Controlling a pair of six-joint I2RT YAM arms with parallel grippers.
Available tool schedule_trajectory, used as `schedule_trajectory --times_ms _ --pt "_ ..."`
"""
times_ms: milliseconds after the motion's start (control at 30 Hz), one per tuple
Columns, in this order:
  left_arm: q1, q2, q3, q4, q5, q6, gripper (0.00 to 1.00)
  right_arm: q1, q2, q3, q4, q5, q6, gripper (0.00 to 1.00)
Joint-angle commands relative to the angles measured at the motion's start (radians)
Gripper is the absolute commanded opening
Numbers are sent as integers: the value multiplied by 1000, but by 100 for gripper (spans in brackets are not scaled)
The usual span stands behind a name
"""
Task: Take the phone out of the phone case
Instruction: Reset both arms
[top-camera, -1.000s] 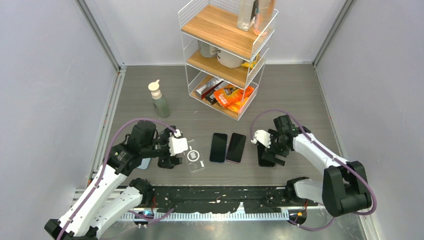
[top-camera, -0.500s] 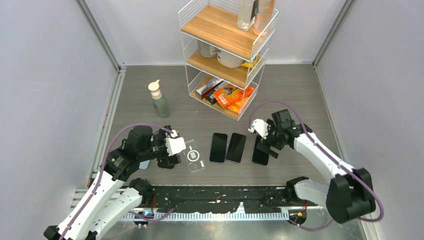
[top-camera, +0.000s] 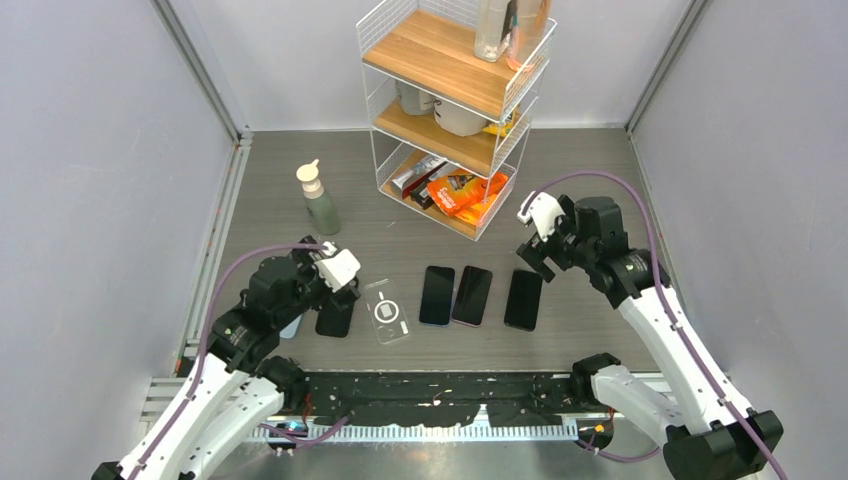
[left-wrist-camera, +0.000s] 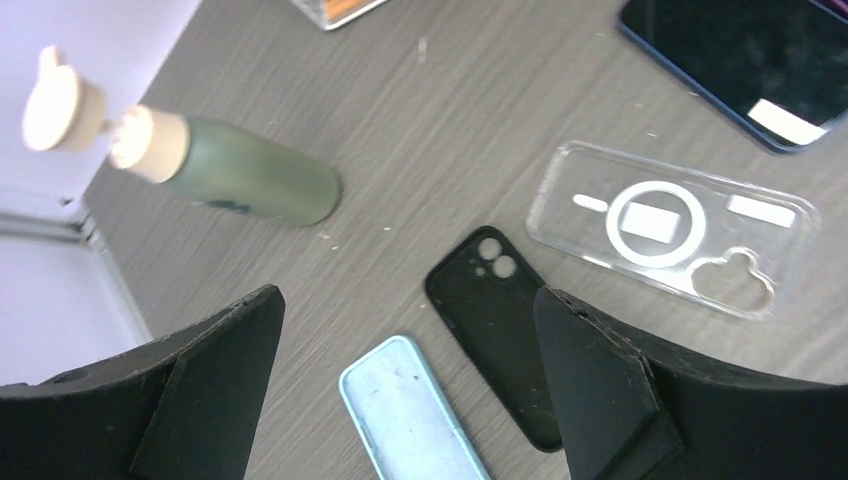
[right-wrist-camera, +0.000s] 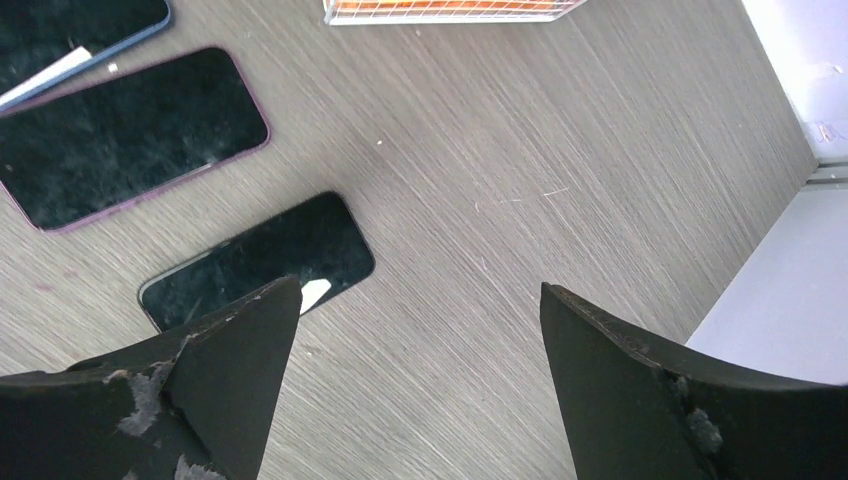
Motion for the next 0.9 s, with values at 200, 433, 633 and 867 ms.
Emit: schedule_trajectory --times_ms 200,433,633,867 --pt "55 -44 5 132 -264 -126 100 3 -99 52 126 131 271 95" --pt "124 -90 16 132 -300 -203 100 3 -178 -15 205 195 449 95" --pt "198 -127 44 126 -302 -284 100 3 -205 -48 217 103 447 95" --pt "237 -165 29 140 -302 -417 99 3 -274 -145 301 168 453 95"
